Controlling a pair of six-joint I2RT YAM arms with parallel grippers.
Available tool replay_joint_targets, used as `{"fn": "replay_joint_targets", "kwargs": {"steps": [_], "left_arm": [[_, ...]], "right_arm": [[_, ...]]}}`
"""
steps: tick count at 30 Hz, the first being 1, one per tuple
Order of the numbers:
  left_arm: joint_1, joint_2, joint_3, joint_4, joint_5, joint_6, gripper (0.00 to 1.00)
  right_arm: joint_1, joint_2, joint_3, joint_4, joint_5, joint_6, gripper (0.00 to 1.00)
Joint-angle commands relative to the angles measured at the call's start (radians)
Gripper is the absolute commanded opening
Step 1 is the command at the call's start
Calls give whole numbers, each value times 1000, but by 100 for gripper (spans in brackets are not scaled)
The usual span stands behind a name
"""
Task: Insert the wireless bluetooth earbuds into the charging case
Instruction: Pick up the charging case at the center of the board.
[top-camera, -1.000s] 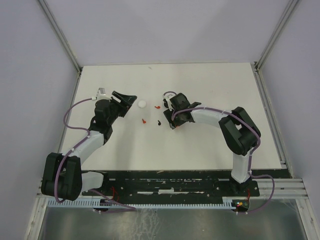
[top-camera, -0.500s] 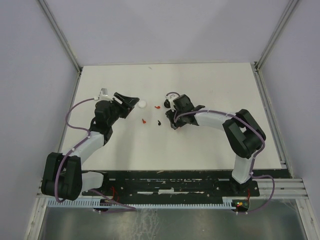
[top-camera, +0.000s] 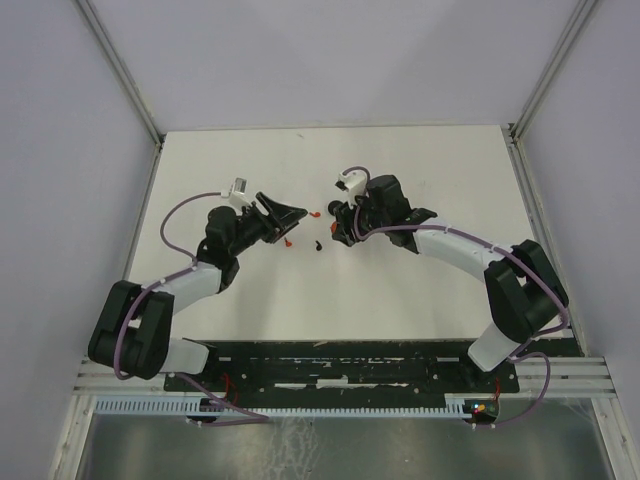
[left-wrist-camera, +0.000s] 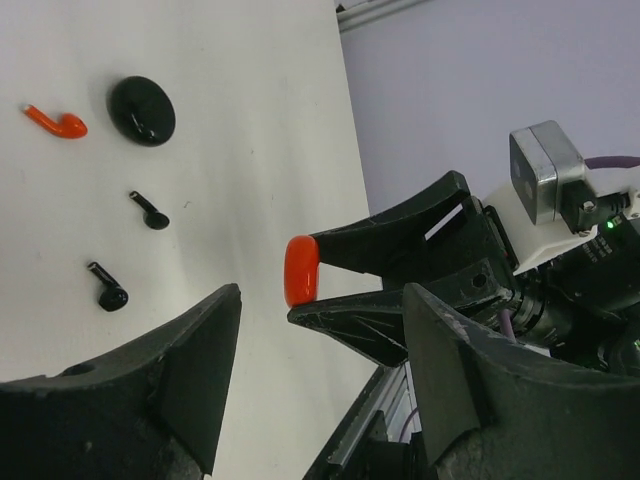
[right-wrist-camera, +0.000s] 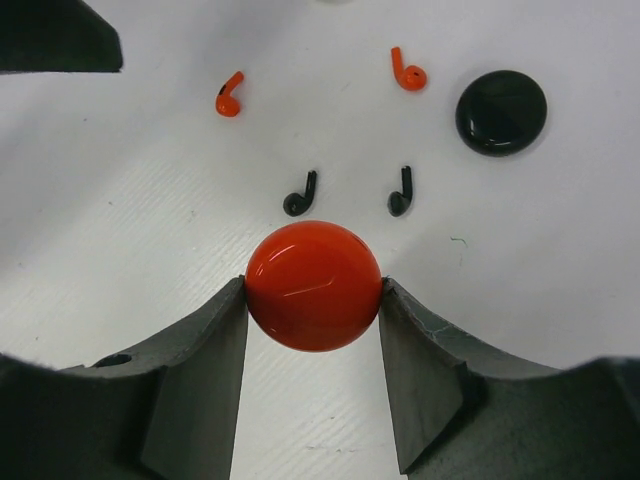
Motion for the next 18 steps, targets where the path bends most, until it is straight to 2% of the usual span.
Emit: {"fn": "replay_joint_targets", "kwargs": {"steps": [1, 18], "left_arm": [[-30, 50, 4, 150, 55, -6, 71], [-154, 217, 41, 273, 29, -19, 63]], "right_arm": [[-3, -42, -7, 46, -94, -30, 31], [-2, -48, 30, 36, -150, -11, 30]]}}
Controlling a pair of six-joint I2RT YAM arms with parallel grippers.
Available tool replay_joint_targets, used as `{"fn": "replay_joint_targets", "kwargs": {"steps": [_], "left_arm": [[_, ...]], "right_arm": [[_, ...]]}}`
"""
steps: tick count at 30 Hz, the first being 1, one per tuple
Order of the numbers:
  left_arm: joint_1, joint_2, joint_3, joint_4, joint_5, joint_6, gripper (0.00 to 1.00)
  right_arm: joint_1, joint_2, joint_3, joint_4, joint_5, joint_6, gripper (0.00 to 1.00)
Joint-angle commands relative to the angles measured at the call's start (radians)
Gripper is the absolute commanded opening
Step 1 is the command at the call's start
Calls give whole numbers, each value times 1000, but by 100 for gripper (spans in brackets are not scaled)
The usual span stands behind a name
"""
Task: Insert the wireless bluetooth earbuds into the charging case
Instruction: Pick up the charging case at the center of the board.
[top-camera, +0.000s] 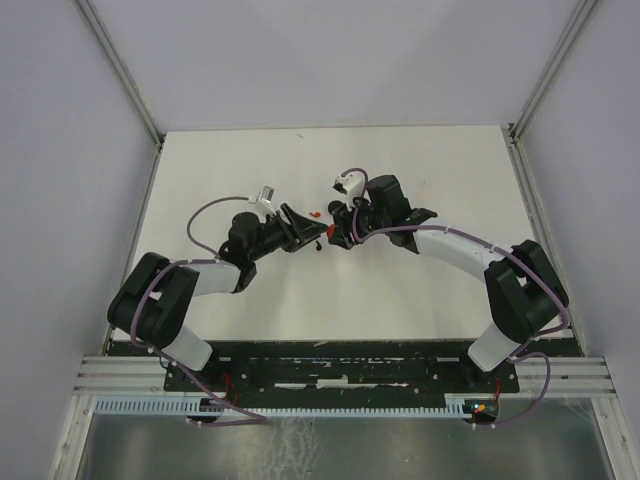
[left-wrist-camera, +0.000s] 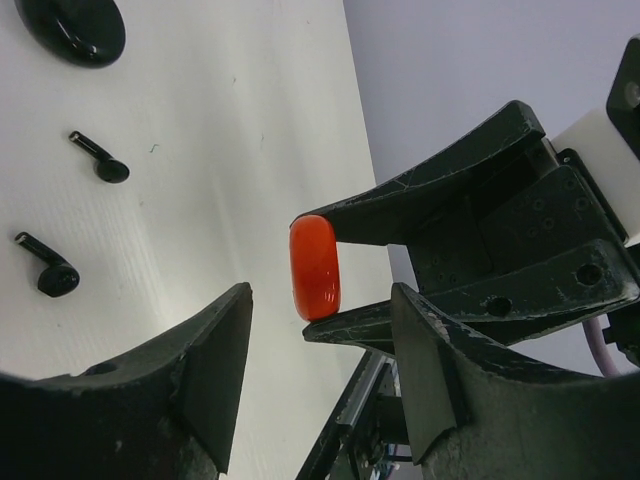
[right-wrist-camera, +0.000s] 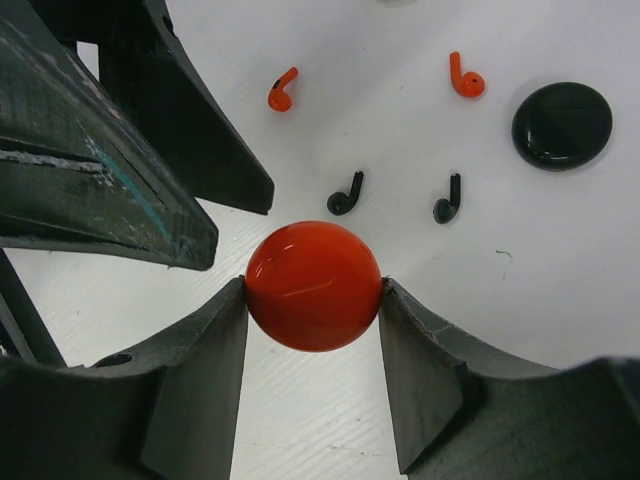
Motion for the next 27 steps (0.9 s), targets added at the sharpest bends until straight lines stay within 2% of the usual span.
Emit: {"fn": "replay_joint_targets", "kwargs": {"steps": [1, 14, 27], "left_arm": [[-22, 23, 43, 90, 0, -17, 63], [-40, 61, 54, 127, -8, -28, 59], [-43, 82, 57, 149, -5, -34, 48]], "right_arm": [[-2, -46, 32, 35, -31, 0, 30], [-3, -47, 32, 40, -57, 9, 29], [-2, -49, 38, 45, -67, 12, 29]]}}
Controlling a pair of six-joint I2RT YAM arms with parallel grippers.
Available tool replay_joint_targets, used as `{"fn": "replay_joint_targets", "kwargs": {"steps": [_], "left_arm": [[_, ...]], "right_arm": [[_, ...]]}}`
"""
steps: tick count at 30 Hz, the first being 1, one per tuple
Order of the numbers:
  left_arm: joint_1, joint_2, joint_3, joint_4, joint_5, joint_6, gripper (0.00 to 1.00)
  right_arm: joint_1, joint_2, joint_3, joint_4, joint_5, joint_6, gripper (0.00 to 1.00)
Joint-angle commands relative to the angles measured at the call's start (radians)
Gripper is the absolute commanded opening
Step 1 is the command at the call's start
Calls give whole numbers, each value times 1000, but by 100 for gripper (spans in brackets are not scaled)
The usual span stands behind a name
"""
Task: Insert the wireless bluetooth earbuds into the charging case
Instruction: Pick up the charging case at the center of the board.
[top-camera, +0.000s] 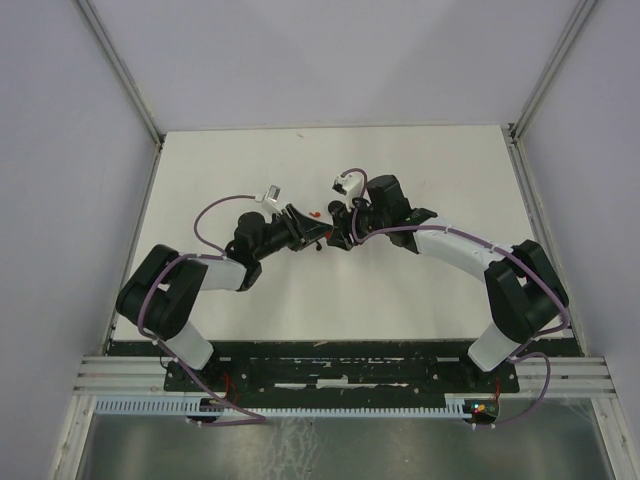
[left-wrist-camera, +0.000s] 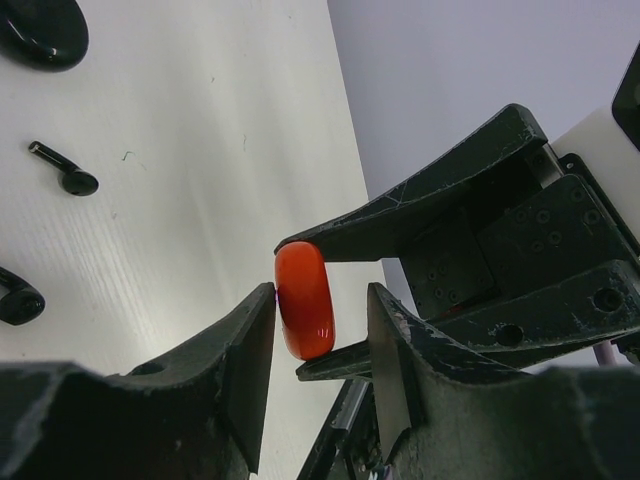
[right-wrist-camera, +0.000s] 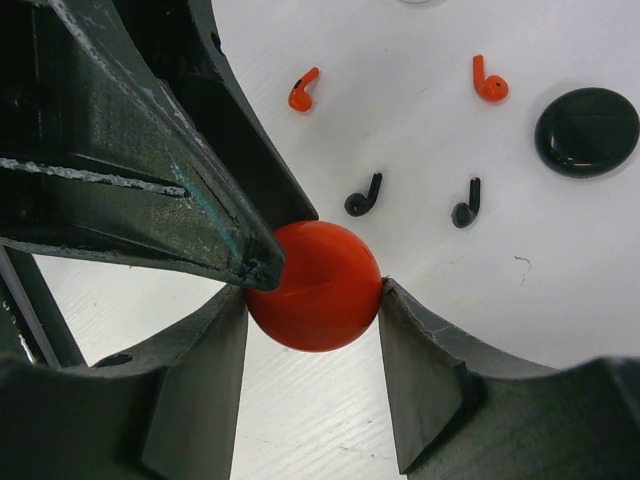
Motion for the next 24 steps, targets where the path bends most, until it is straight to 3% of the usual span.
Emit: {"fn": "replay_joint_targets", "kwargs": {"steps": [1, 14, 21, 24], "left_arm": [[-5, 10, 31, 68, -3, -17, 47], [-12, 27, 33, 82, -2, -24, 40], [-13, 25, 32, 85, -9, -24, 16], [-13, 20, 28, 87, -17, -23, 12]], "right_arm": [[-2, -49, 37, 44, -25, 9, 29], [-2, -53, 38, 46, -30, 13, 28], [-2, -55, 36, 46, -30, 13, 29], [-3, -55, 35, 46, -30, 13, 29]]}}
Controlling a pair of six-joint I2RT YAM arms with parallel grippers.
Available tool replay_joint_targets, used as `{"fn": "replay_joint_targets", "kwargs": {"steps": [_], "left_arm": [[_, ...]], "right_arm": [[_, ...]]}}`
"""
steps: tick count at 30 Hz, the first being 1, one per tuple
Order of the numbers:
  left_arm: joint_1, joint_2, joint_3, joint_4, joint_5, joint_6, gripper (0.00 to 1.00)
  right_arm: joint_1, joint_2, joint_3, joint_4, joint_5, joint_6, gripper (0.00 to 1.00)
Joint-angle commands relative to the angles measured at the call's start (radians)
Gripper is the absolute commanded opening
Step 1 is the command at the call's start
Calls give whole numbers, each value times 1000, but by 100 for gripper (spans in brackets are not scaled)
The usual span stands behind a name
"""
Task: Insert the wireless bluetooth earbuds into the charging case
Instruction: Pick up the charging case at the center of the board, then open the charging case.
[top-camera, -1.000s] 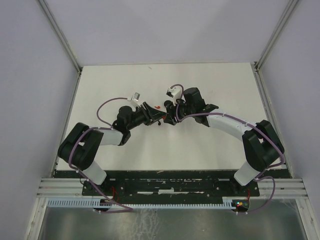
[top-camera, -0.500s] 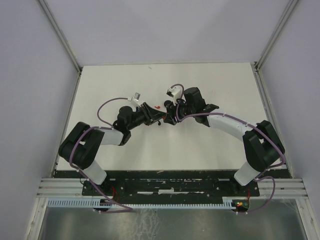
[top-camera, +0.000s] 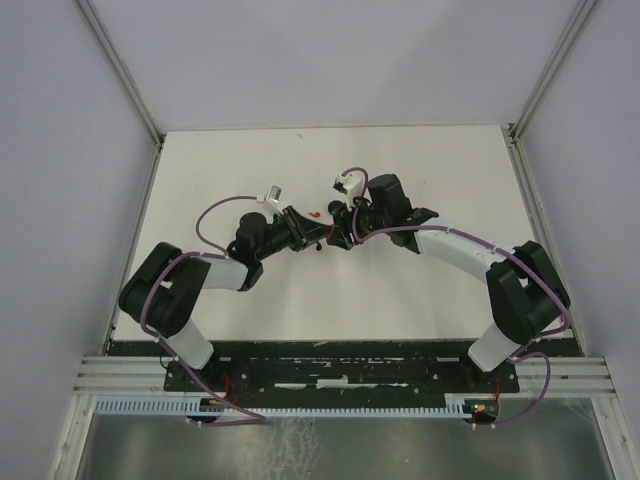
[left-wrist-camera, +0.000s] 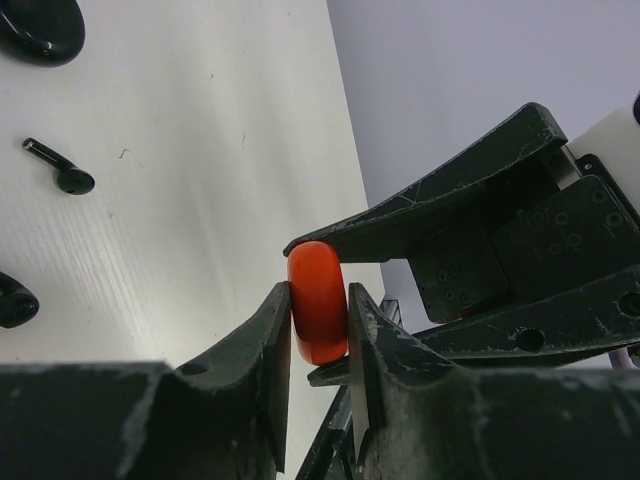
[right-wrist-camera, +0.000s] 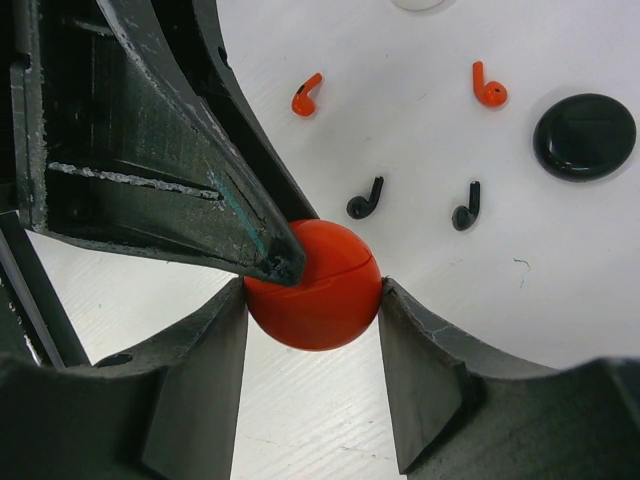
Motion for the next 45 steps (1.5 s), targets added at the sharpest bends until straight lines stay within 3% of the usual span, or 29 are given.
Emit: {"fn": "replay_joint_targets", "kwargs": {"steps": [1, 4, 6, 8, 12, 24, 45], "left_arm": [[-7, -7, 24, 65, -20, -8, 10], [-7, -19, 19, 61, -35, -5, 6], [-6, -29, 23, 42, -39, 3, 4], [-6, -40, 27, 24, -44, 10, 4], [-6, -58, 31, 12, -49, 14, 3], [-6, -63, 32, 15, -53, 2, 3], [-11, -26, 59, 103, -11, -87, 3]], "right_arm": [[-3, -45, 34, 46, -22, 10, 32], [-2, -56, 35, 43, 4, 24, 65], [-11, -90, 17, 58, 44, 40, 80], [-34, -132, -10, 79, 94, 77, 90], [-69, -212, -41, 74, 208, 131, 98], [-73, -187, -28, -28, 251, 112, 100], [-65, 7, -5, 67, 175, 186, 99]]}}
